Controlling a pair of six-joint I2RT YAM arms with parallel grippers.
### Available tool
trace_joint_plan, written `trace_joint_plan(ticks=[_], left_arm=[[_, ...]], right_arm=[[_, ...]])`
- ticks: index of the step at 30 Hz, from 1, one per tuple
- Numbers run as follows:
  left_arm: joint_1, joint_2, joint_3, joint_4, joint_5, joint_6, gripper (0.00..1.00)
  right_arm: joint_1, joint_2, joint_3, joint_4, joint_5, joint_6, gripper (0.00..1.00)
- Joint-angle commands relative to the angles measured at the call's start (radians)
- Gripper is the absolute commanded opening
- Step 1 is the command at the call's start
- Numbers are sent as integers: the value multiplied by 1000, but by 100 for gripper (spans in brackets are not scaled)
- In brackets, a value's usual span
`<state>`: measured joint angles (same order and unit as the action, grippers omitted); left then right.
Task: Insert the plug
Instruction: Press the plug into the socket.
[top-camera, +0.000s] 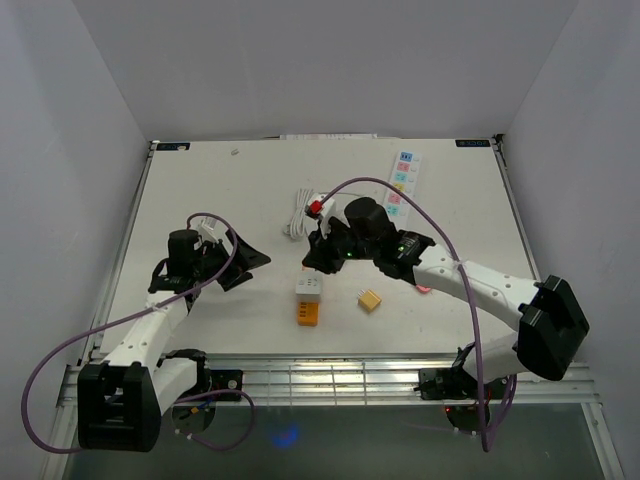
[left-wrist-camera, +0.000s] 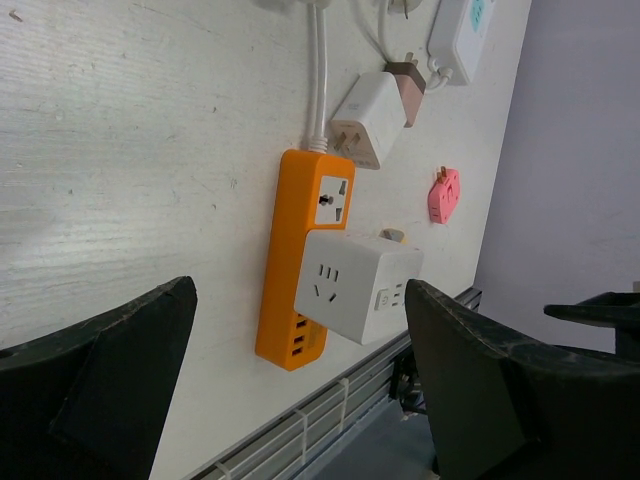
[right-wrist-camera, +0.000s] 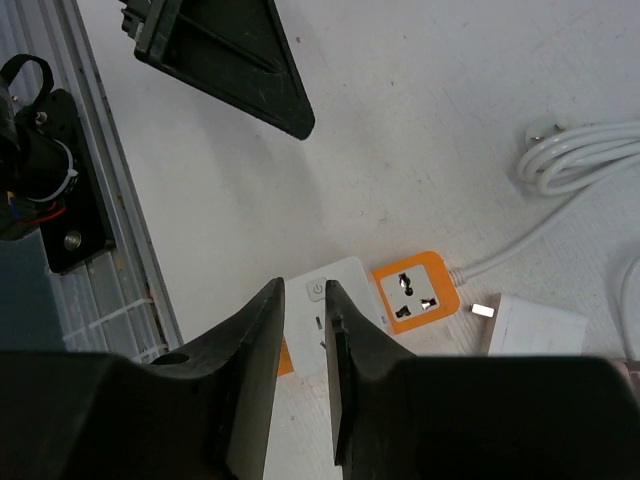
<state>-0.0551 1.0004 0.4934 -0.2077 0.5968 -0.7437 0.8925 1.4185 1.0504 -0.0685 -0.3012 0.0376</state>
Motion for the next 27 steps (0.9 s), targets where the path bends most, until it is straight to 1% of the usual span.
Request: trace_joint_plan(ticks=[1, 3, 4, 7, 10, 13, 16, 23, 26, 27], left_arm=[[-9, 0, 43, 17, -12, 12, 96], [-15, 4, 45, 17, -12, 12, 95], [-15, 6, 45, 19, -12, 15, 95], [-19, 9, 47, 17, -14, 17, 95], [-19, 10, 43, 19, -14, 18, 95], [-23, 20, 48, 19, -12, 20, 95], [-28, 26, 51, 21, -14, 21, 95], [-43, 37, 50, 27, -23, 20, 95], [-49, 40, 50, 27, -29, 20, 95], [-51, 41, 51, 25, -29, 20, 95]], right_arm=[[8, -33, 1, 15, 14, -4, 29], [10, -10, -41, 42, 8, 14, 27], [8, -6, -97, 56, 8, 24, 27], [10, 22, -194, 133, 26, 45, 25], [8, 51, -231, 153, 48, 47, 24], [8, 72, -221, 122, 66, 35, 22], [10, 50, -217, 127, 71, 33, 22], [8, 40, -152, 75, 66, 15, 22], [8, 10, -115, 70, 60, 10, 22], [8, 2, -96, 31, 57, 5, 22]])
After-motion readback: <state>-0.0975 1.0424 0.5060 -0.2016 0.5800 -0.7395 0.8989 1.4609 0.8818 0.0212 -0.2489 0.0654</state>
